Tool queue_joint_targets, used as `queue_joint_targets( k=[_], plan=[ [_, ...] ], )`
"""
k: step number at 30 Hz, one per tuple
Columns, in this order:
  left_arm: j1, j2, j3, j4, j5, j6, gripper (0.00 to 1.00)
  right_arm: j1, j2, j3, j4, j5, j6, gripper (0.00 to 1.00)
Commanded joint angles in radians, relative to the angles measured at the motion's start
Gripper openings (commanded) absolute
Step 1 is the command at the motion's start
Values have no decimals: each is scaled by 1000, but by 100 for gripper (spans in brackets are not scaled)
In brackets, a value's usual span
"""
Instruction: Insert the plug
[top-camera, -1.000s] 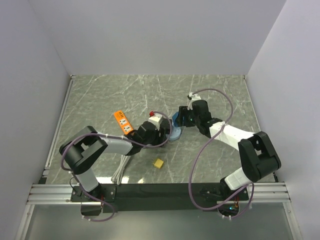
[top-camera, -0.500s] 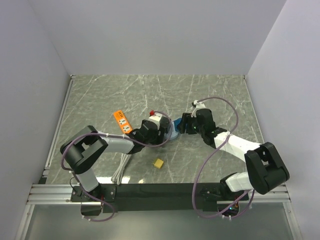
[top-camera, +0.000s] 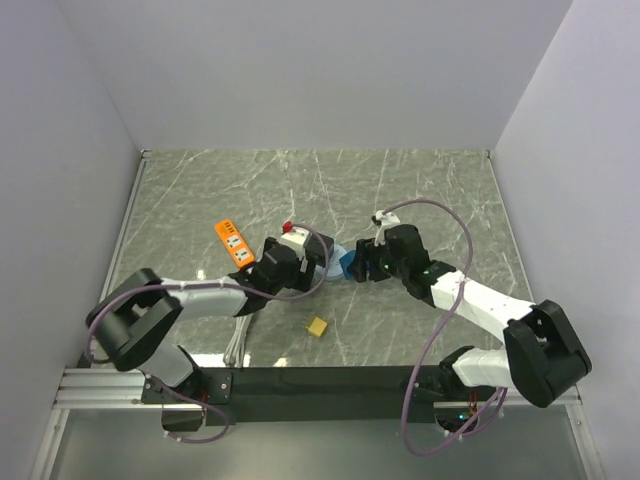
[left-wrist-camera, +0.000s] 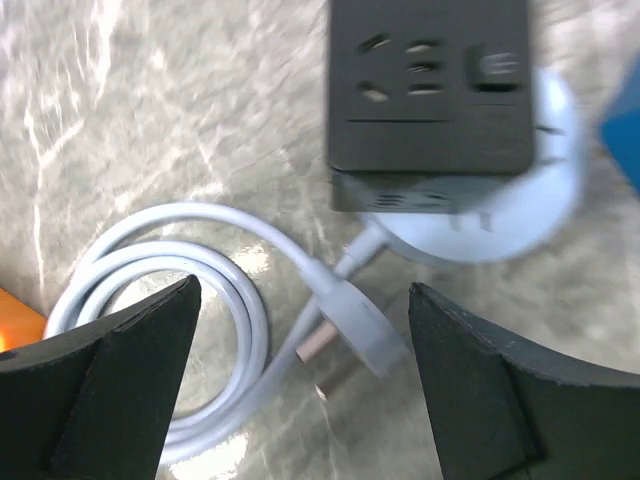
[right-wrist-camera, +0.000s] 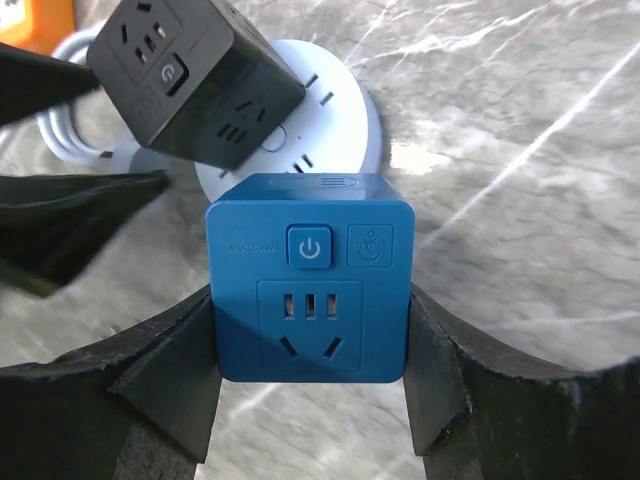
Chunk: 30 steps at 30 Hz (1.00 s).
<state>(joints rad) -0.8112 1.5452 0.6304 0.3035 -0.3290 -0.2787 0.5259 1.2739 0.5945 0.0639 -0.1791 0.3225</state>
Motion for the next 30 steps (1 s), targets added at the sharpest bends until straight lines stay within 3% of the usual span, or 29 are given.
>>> queue_joint_targets(
  k=[1,7,13,30],
  plan=[
    [3,-115,-44,117,100,82,91,3,-54,54,-45,17,-149,0],
    [26,-154,-51,175,266,116,91,3,-47,122,-99,-25,-313,0],
    [141,-184,-66,261,367,66,92,5,-34,140,-76,-129,-454,0],
    [181,-25,57,298,455,6,92,3,110,215,-78,-197,-600,0]
  ],
)
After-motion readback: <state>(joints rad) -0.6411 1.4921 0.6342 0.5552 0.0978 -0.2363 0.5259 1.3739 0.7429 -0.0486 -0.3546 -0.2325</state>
